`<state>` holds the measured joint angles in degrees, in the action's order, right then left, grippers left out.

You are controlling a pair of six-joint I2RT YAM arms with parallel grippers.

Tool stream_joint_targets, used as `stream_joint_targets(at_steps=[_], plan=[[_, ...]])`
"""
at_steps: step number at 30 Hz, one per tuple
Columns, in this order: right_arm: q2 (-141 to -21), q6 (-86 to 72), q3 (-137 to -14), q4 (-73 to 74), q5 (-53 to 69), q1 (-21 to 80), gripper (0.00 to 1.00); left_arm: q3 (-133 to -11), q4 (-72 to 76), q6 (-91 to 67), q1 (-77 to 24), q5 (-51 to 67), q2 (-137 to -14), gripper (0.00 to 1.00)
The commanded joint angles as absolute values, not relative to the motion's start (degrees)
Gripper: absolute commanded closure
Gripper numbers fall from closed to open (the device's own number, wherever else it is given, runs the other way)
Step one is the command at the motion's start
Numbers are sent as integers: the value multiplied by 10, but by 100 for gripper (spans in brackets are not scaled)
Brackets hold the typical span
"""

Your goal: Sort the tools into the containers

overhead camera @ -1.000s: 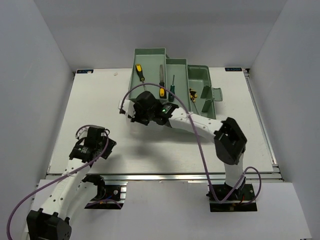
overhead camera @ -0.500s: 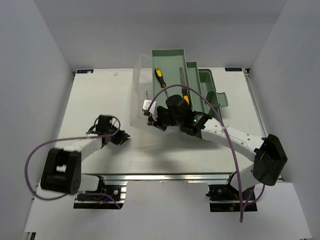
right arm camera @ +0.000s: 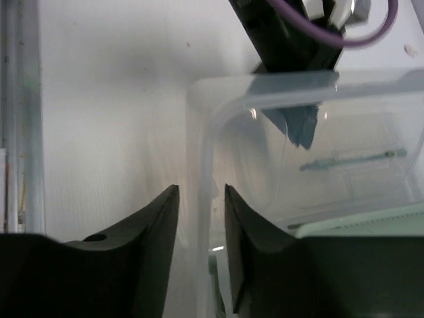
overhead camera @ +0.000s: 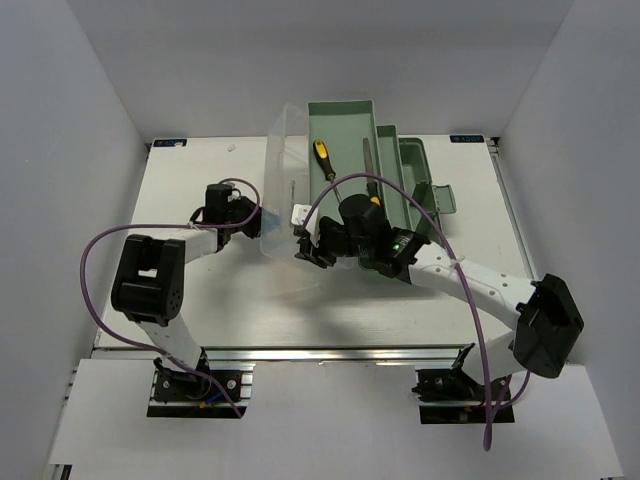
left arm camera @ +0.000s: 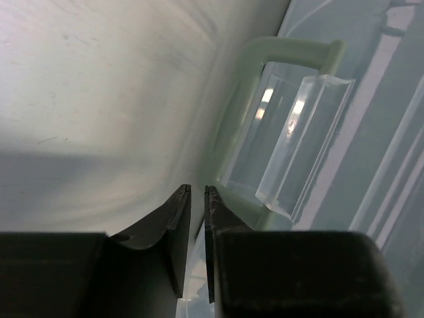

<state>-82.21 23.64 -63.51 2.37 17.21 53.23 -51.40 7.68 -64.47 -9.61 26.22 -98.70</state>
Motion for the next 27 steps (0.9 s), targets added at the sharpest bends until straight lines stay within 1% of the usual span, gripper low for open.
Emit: stream_joint_targets(at_steps=[1, 2, 3, 6, 11, 14, 15, 17, 18, 20, 21, 22, 24, 25, 27], plan=[[-786, 252, -667, -26, 221, 535, 57, -523, 142, -649, -97, 334, -997, 75], [-787, 267, -677, -1, 228, 535, 51, -522, 154, -653, -98, 337, -999, 75], [-787, 276, -681, 22, 242, 535, 43, -525, 156, -653, -98, 342, -1001, 75], [-771, 309, -679, 61, 260, 534, 33, -530, 158, -651, -97, 347, -1005, 75], [-676, 298, -615, -8, 251, 533, 31, -548, 158, -651, -97, 357, -1017, 75], [-635, 266, -594, -73, 200, 529, 34, -557, 158, -651, -98, 359, -1021, 75], [-628, 258, -589, -104, 180, 527, 36, -560, 158, -652, -97, 361, -1023, 75], [-610, 217, -583, -142, 100, 513, 50, -569, 156, -649, -98, 363, -1023, 75], [-606, 196, -582, -159, 69, 505, 73, -572, 154, -646, -97, 362, -1021, 75], [-614, 129, -610, -155, 27, 441, 92, -584, 136, -629, -98, 357, -1017, 75], [-623, 100, -645, -119, 5, 383, 100, -597, 128, -623, -97, 356, -1015, 75], [-644, 40, -663, -98, -4, 352, 100, -602, 116, -613, -97, 354, -1011, 75], [-666, -8, -692, -56, -5, 278, 100, -620, 106, -604, -98, 352, -1008, 75], [-686, -29, -700, -28, -4, 202, 100, -626, 96, -595, -97, 352, -1006, 75], [-711, -69, -706, -1, 45, 126, 100, -643, 89, -589, -98, 355, -1006, 75]])
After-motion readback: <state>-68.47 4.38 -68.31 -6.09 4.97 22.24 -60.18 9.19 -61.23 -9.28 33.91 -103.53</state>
